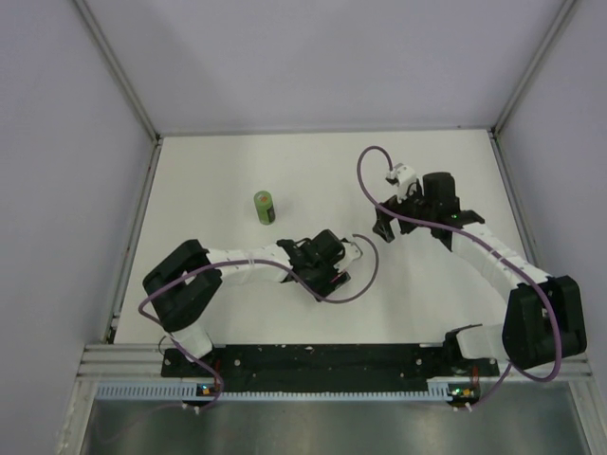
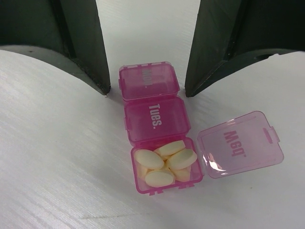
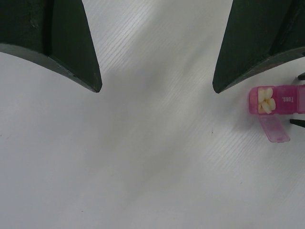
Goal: Sort the pills into containers
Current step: Pick up the pill container at the center of the board.
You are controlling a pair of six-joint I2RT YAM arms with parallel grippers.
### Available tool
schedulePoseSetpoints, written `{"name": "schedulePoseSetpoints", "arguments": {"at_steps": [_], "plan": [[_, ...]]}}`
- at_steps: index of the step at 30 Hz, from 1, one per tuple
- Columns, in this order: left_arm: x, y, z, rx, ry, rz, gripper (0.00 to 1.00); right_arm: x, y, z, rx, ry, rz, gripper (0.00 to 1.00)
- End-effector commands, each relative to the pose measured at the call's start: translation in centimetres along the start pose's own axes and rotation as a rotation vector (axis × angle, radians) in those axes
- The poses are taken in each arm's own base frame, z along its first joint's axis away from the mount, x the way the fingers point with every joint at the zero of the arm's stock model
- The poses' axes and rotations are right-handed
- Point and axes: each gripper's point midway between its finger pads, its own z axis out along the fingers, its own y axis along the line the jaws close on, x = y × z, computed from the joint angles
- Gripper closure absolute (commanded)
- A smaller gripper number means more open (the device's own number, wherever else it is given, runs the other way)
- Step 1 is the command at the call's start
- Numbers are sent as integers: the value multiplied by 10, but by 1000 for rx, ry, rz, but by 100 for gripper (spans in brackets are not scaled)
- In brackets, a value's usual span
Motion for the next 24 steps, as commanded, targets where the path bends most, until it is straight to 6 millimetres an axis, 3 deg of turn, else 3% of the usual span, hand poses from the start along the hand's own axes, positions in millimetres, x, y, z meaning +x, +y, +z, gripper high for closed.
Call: {"name": "schedulePoseSetpoints", "arguments": {"at_steps": [1, 16, 24], "plan": [[-9, 5, 0, -39, -11, 24, 32, -15, -5, -2, 0, -38, -20, 1], [-11, 8, -5, -58, -18, 57, 48, -16, -3, -2, -11, -40, -20, 1], [-11, 7, -6, -46, -24, 78, 62, -15, -2, -2, -15, -38, -16, 1]]}}
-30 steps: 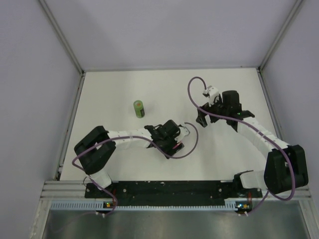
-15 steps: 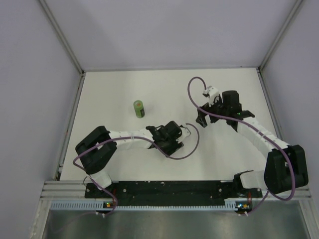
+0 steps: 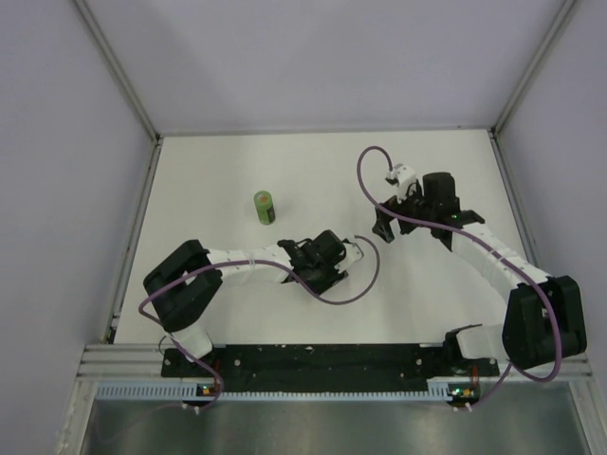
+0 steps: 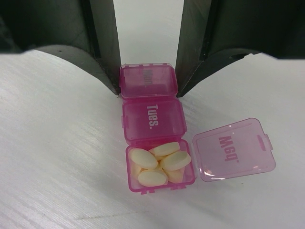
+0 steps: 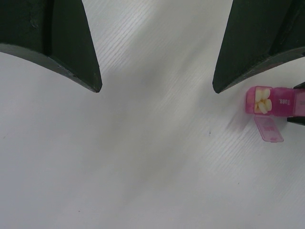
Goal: Sort the pills into containers
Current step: Pick up the pill container at the center of the board.
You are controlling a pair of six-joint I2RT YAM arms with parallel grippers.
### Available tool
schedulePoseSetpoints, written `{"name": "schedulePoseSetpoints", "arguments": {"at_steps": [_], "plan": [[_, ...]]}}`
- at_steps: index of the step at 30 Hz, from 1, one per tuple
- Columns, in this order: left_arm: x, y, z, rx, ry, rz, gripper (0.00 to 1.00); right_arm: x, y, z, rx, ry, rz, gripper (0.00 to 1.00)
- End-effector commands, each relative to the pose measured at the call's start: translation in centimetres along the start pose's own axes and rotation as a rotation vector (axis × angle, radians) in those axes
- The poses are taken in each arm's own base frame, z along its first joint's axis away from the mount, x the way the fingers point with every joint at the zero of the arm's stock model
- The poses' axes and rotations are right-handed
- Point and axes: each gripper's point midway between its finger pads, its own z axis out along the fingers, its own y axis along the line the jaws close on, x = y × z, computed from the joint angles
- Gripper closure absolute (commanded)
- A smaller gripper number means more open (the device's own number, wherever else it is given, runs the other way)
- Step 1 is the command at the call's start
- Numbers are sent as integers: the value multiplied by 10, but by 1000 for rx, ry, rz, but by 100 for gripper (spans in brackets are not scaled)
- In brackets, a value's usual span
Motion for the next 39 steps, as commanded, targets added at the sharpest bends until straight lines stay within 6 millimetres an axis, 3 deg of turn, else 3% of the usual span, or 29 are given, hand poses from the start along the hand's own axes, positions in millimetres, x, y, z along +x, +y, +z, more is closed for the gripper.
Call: {"name": "schedulePoseSetpoints", "arguments": {"at_steps": [1, 10, 17, 33, 39], "plan": [[-8, 2, -6, -9, -23, 30, 63, -15, -3, -1, -7, -37, -18, 1], [-14, -1, -18, 17, -64, 72, 70, -15, 1, -1, -33, -39, -5, 1], [-20, -15, -31, 109, -101, 119, 71, -12, 12, 5, -97, -29, 47, 1], [-38, -27, -64, 195, -182, 218, 76, -4, 65, 38, -335, 52, 128, 2], [-47, -27, -76, 191, -225, 244, 77, -3, 73, 50, -385, 77, 145, 3]]}}
